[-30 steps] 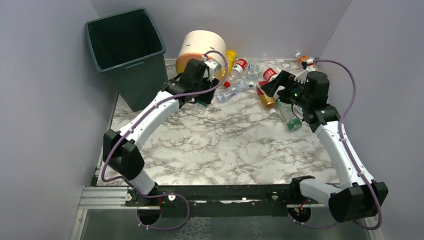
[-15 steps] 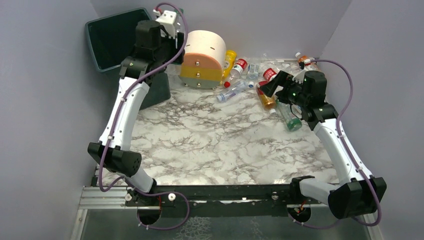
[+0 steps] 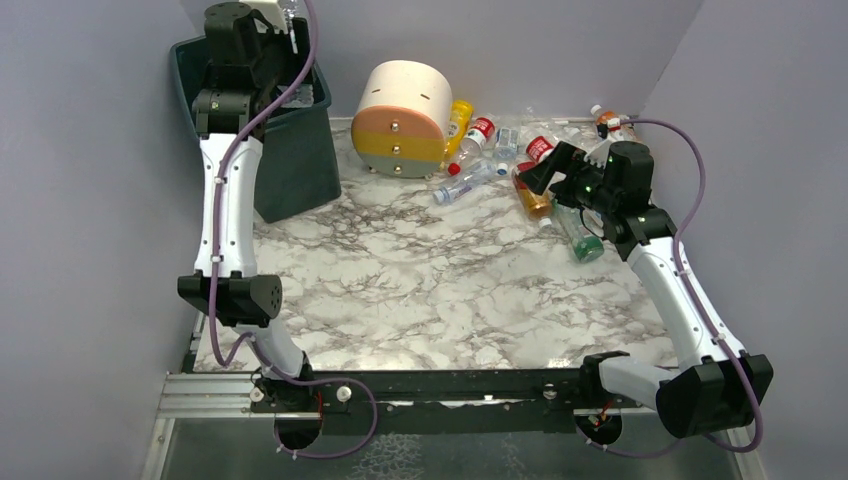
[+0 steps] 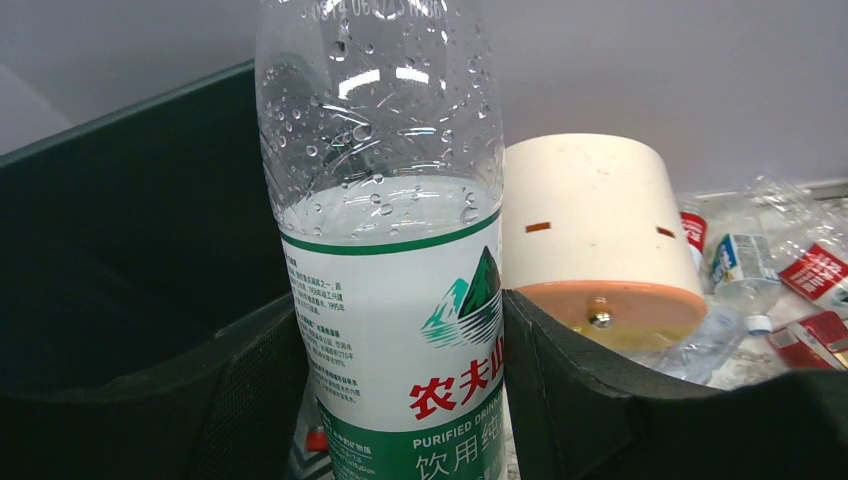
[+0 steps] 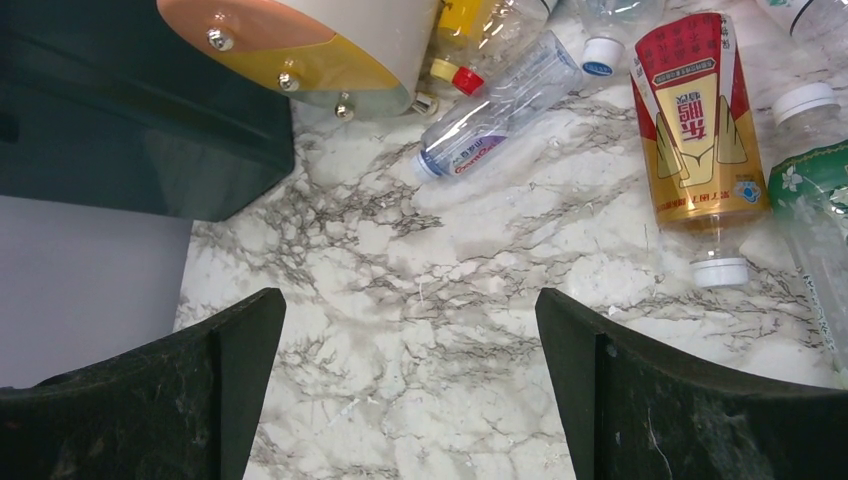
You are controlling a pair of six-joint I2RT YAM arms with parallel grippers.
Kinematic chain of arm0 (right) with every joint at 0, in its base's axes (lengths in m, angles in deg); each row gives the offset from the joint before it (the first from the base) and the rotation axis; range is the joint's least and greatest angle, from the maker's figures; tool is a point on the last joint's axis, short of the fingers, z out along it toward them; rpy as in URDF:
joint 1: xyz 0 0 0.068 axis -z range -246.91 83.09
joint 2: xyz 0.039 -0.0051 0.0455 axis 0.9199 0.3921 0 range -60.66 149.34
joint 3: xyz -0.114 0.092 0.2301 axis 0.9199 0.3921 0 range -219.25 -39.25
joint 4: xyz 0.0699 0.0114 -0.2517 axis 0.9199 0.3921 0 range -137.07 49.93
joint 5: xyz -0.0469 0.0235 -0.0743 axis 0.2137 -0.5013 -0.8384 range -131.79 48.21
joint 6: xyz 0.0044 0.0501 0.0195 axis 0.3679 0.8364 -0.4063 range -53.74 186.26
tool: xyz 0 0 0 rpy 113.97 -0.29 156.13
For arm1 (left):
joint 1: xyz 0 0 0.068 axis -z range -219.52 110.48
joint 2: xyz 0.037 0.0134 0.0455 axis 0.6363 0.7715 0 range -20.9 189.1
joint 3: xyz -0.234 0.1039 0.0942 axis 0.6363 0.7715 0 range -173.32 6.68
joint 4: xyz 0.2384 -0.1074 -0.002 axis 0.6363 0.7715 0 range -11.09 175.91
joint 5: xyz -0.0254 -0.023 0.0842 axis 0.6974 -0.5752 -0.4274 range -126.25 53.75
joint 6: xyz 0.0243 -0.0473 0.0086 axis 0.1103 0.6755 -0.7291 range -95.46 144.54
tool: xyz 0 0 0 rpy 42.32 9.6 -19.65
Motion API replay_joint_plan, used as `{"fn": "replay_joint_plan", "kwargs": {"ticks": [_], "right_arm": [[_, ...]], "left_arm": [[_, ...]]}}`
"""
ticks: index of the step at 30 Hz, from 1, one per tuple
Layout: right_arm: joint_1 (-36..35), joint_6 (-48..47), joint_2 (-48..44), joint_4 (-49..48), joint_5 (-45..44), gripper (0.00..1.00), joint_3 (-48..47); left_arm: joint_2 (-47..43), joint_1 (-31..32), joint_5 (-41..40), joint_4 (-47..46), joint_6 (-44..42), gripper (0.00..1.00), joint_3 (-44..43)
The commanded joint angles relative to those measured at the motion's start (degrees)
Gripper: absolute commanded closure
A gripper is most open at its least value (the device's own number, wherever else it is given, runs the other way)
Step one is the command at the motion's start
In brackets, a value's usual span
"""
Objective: Put the plastic bottles in the bin
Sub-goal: Place the plastic bottle in the trash bin.
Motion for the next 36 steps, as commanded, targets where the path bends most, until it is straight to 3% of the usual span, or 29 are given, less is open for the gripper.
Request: {"fn": "replay_joint_plan", "kwargs": {"ticks": [1,6,18,27,36], "right_arm": [[0.09,0.39,-0.05,-1.54,1.67,0.0,0.9],[0.05,0.5,0.12,-1.76,2.07,0.0,1.2],[0.12,0.48,0.77,-2.18,2.3,0.0,1.55],[0.08,1.65,2.39,-4.05,3.43,0.0,2.99],[0.05,2.11,4.96,-6.26,3.99,0.0,4.09]], "left_arm": [[2.99,-3.83,2.35,0.34,0.01,0.32,-3.2],[4.21,-6.85,2.31,-1.29,1.16,0.31,-2.88],[5.3,-10.08,0.83,-1.45,2.89,0.01,-3.48],[1.1,-8.87,11.23,-1.56,5.97,0.01,0.26],[-5.25,1.75,9.44,-1.47,3.94,0.01,8.95]]}}
